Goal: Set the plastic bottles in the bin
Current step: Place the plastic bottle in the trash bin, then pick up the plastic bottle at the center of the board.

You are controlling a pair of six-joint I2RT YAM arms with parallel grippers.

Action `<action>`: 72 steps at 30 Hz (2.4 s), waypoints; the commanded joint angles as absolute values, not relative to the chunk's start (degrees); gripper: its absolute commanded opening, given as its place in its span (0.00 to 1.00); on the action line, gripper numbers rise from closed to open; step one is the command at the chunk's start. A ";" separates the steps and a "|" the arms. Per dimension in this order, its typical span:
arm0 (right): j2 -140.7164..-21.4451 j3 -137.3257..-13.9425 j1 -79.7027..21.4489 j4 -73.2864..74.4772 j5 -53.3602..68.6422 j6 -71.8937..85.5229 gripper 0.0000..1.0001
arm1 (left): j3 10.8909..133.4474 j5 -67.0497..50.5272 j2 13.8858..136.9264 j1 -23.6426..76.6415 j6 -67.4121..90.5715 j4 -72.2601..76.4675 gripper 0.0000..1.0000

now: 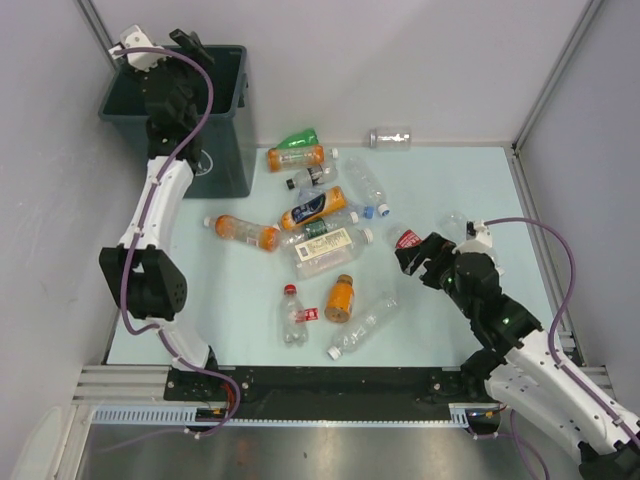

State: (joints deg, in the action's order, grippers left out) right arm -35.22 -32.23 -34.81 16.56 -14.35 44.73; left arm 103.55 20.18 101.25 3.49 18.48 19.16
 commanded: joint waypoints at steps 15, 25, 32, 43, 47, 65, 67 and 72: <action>-37.62 -34.28 -32.08 23.37 -14.58 48.24 1.00 | 91.69 -8.60 80.70 2.64 30.30 14.68 1.00; -35.95 -34.28 -30.50 30.85 -14.68 51.94 1.00 | 82.19 -33.02 69.70 2.29 35.68 -1.23 1.00; -35.95 -34.28 -30.67 33.48 -13.72 49.92 1.00 | 66.57 -34.46 59.87 2.29 36.57 -1.32 1.00; -43.32 -32.35 -39.01 33.40 -19.76 60.98 0.97 | 50.73 -32.26 44.66 2.46 29.28 -15.18 1.00; -47.98 -32.08 -43.94 31.03 -22.06 64.85 0.98 | 45.19 -31.38 40.70 2.46 26.46 -17.22 1.00; -64.94 -32.17 -49.74 22.77 -23.64 78.66 0.95 | 37.09 -32.35 42.81 2.46 26.81 -19.06 1.00; -66.18 -32.08 -49.83 22.15 -23.55 79.80 0.93 | 37.96 -31.29 42.89 2.37 25.23 -20.99 1.00; -68.38 -32.08 -50.62 22.50 -23.64 81.47 0.86 | 38.06 -31.29 43.15 2.37 24.52 -21.45 1.00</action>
